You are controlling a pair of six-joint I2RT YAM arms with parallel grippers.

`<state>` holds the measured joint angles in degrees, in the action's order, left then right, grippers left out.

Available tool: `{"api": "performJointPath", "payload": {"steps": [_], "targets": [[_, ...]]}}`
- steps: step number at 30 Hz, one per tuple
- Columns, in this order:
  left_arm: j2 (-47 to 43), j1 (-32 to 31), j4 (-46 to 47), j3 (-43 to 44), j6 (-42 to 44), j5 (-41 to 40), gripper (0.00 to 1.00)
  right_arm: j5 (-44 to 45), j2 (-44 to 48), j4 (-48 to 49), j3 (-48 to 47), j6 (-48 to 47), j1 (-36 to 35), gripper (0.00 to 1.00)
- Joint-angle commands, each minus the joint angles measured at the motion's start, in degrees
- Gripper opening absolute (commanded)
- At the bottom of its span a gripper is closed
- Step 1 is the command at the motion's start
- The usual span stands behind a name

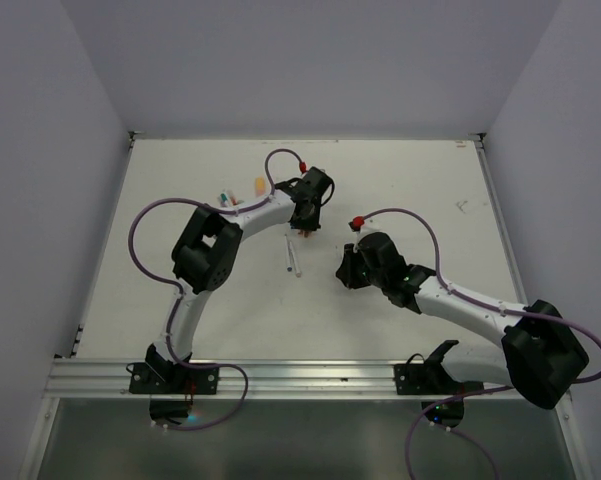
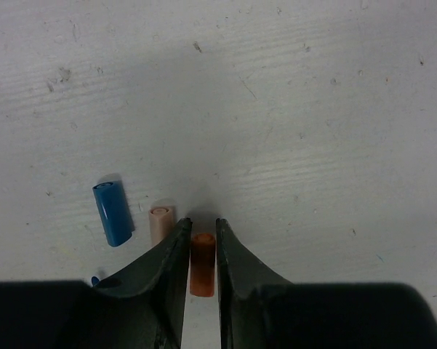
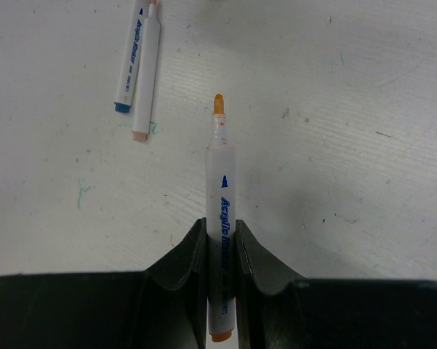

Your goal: Open the pen caps

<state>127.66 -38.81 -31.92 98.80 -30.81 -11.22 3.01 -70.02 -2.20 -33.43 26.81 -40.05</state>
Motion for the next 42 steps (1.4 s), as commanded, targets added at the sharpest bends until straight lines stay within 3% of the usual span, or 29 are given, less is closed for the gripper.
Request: {"api": "performJointPath", "payload": {"steps": [1, 13, 18, 24, 29, 34, 37, 42], "targets": [[0.66, -0.13, 0.02, 2.09, 0.13, -1.78, 0.24, -0.46, 0.23, 0.62, -1.46, 0.79, 0.33, 0.00], [-2.23, -0.13, -0.42, 2.79, -1.18, -0.47, 0.27, -0.37, -0.11, 0.26, -1.99, 1.23, 0.33, 0.00], [-9.52, -0.04, -0.16, 3.06, -1.97, -0.02, 0.29, -0.98, -4.85, 0.88, -4.71, 3.16, 0.24, 0.00], [-19.01, 1.01, 1.33, -0.18, -2.06, -2.84, 0.37, 0.42, -13.91, 0.97, -10.59, 4.39, -1.08, 0.00], [-26.65, 5.14, 3.00, -7.48, -2.15, -3.98, 0.52, 1.39, -20.94, 0.88, -16.13, 4.92, -2.83, 0.02], [-32.81, 9.53, 4.41, -15.81, -2.41, -4.24, 0.81, 3.93, -27.00, -0.35, -19.83, 6.41, -3.63, 0.08], [-35.63, 12.52, 4.50, -19.07, -1.98, -5.30, 0.91, 5.25, -29.72, -1.14, -21.58, 7.29, -3.72, 0.11], [-37.48, 15.42, 3.97, -22.42, -1.80, -4.87, 0.98, 6.05, -32.11, -1.76, -23.61, 8.08, -3.72, 0.25]]}}
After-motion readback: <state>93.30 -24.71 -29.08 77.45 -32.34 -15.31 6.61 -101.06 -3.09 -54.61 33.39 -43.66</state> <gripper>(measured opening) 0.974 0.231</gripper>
